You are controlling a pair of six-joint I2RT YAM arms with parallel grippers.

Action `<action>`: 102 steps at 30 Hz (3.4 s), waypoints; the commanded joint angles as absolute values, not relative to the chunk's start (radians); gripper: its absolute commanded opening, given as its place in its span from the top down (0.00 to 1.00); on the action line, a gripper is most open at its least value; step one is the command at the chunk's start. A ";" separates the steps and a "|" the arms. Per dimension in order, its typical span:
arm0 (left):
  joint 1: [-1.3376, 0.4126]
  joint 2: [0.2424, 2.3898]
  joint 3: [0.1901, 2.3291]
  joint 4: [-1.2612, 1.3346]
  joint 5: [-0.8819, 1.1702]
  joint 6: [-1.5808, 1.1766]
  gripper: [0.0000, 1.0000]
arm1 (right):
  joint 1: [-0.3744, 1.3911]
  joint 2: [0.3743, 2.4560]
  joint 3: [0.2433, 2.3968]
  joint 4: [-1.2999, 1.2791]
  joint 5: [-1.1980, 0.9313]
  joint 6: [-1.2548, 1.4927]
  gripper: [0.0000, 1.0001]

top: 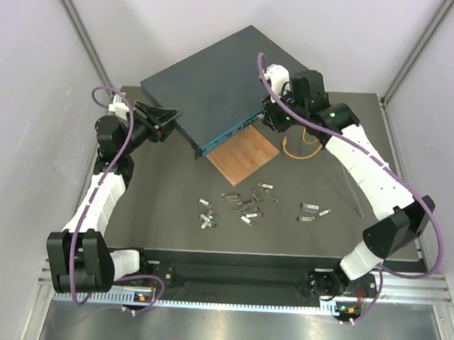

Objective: Insert the plug into the switch port

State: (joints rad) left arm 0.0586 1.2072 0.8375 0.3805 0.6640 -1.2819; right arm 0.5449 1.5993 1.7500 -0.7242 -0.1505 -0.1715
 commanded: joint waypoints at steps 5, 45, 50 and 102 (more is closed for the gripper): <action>0.020 1.238 0.876 0.431 0.667 -1.189 0.92 | 0.541 1.634 1.816 -0.632 -0.141 -0.141 0.79; 0.008 1.250 0.893 0.388 0.666 -1.121 0.93 | 0.548 1.654 1.798 -0.359 -0.144 0.008 0.94; 0.006 1.235 0.891 0.371 0.661 -1.106 0.93 | 0.546 1.675 1.833 -0.342 -0.147 0.008 0.95; 0.390 1.054 1.204 -0.865 0.587 -0.048 0.01 | 0.147 1.034 1.114 -0.581 -0.333 -0.049 0.00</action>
State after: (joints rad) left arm 0.3855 1.0306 1.1584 -0.5941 0.7010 -0.3740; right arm 0.1764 1.0515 1.1496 -0.5430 -0.3641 -0.0437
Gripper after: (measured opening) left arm 0.988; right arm 0.993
